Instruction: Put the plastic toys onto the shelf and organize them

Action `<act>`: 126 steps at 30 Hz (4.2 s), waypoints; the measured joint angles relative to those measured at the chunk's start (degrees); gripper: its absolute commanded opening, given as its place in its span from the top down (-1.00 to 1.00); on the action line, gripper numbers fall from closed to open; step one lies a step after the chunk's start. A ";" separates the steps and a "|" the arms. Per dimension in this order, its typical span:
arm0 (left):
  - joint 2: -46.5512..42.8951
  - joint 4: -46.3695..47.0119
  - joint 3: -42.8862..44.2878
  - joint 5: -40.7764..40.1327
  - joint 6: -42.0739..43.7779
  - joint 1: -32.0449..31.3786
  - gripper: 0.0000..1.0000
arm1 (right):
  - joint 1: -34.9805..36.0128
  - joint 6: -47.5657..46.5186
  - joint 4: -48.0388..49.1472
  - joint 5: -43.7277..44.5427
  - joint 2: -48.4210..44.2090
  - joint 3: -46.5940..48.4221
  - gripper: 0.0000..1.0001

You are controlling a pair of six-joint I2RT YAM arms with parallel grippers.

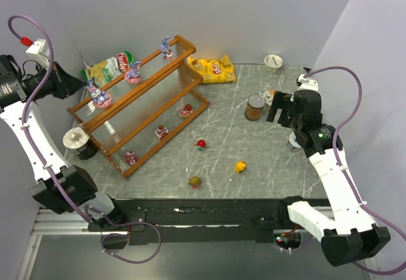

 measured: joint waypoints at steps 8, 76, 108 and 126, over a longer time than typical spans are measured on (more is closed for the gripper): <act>-0.17 0.55 0.00 -1.25 -0.50 0.17 0.98 | 0.00 0.00 0.39 -0.02 -0.11 -0.35 -0.95; -18.99 50.97 -16.31 -12.83 -41.18 -41.07 -0.93 | 1.03 2.08 -0.44 -3.72 2.14 0.31 -0.95; -31.69 40.48 -46.99 -59.10 -50.18 -84.59 -0.75 | 30.60 11.19 -0.68 -9.03 0.59 -9.44 -0.92; -41.05 40.57 -34.58 -78.93 -46.10 -85.22 -0.96 | 70.53 28.00 28.11 26.03 15.93 -21.59 -0.78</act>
